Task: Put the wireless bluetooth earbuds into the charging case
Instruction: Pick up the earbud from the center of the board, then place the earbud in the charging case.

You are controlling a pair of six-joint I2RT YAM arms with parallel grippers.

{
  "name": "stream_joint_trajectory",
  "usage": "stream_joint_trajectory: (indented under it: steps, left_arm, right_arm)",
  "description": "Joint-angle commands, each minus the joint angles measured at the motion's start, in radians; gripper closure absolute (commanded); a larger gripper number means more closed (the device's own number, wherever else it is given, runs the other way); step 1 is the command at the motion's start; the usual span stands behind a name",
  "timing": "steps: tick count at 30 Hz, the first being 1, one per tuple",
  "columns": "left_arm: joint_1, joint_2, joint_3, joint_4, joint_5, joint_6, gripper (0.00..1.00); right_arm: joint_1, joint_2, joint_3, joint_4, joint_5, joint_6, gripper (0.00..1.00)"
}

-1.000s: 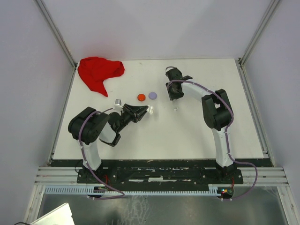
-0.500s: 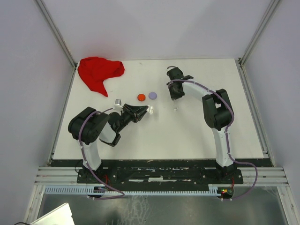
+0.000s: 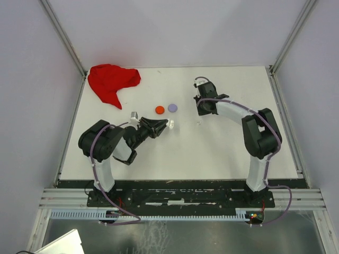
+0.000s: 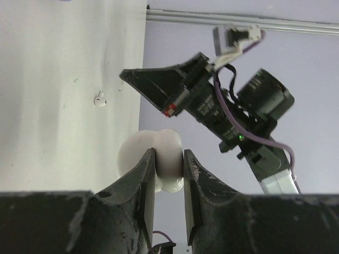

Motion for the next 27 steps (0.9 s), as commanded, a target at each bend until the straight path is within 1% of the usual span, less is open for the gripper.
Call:
stream_joint_trajectory:
  steps: [1, 5, 8, 10, 13, 17, 20, 23, 27]
  left_arm:
    - [0.005, 0.017, 0.048, 0.207, 0.042, -0.064, 0.97]
    - [0.005, 0.035, 0.088, 0.207, 0.082, -0.097, 0.97]
    - [0.004, 0.041, 0.11, 0.208, 0.112, -0.134, 0.97]
    - [0.004, 0.03, 0.105, 0.209, 0.121, -0.147, 0.97]
    - [0.004, 0.006, 0.089, 0.208, 0.122, -0.15, 0.97]
    - [0.004, -0.005, 0.088, 0.207, 0.133, -0.162, 0.97]
    - [0.003, -0.005, 0.092, 0.208, 0.145, -0.173, 0.97]
    - [0.003, -0.004, 0.091, 0.209, 0.152, -0.184, 0.97]
    - [0.004, 0.002, 0.101, 0.208, 0.16, -0.197, 0.97]
  right_arm:
    - [0.021, -0.271, -0.17, 0.31, -0.073, -0.046, 0.99]
    - [0.057, -0.455, -0.361, 0.557, -0.182, -0.077, 0.99]
    - [0.089, -0.543, -0.559, 0.891, -0.293, -0.109, 0.99]
    - [0.118, -0.572, -0.682, 1.119, -0.325, -0.153, 0.98]
    - [0.14, -0.58, -0.81, 1.383, -0.342, -0.172, 0.99]
    - [0.159, -0.54, -0.897, 1.628, -0.394, -0.193, 0.98]
    - [0.176, -0.466, -0.941, 1.817, -0.413, -0.215, 0.98]
    - [0.208, -0.436, -0.94, 1.824, -0.429, -0.273, 0.98]
    - [0.238, -0.408, -0.933, 1.826, -0.447, -0.306, 0.98]
